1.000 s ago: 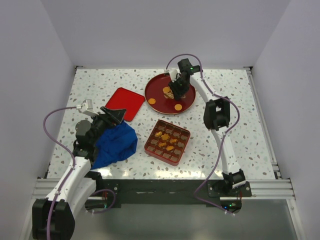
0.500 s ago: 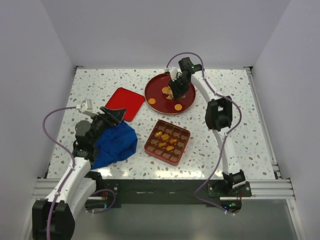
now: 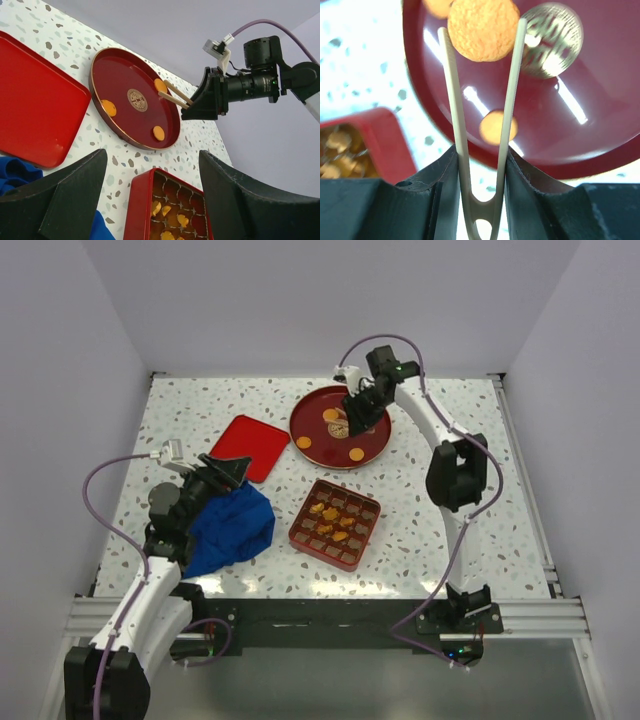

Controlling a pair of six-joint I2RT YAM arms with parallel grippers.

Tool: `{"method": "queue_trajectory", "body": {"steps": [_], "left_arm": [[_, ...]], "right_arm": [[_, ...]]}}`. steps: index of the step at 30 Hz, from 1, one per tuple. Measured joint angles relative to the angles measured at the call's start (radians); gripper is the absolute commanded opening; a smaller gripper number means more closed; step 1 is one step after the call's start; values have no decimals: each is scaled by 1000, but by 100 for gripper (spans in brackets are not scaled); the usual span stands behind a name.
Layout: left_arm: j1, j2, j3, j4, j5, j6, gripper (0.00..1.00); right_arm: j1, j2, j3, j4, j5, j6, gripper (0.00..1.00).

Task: Pack the cookies
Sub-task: Pick up the fake cookies from the plate, then place the fake cookies in the empty pocket of the box.

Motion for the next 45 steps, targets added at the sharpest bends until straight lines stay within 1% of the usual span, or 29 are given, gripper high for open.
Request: {"method": "queue_trajectory", "body": {"steps": [7,13,19,25,28,35,45], "left_arm": [[0,-1,-4,5,0,0,79],[0,-3,-8,10,1,0,79],[0,-14,-17,11,6,0,79],[0,-27,-25,10,12,-1,79],[0,-36,-31,16,14,-1,79],[0,-39,-40,18,15,-1,79],[0,-58,-50,22,15,-4,79]], "right_arm": [[26,-211,-217,-40,-43,-41,27],[90,-414,-418,-74,-75,-77,27],[123,-516,-578,-103,-93,-105,27],[124,-558,-721,-124,-85,-128,27],[126,-568,-763,-128,-84,-134,28],[144,-565,-776,-122,-63,-133,29],[149,-492,-749,-103,-30,-124,33]]}}
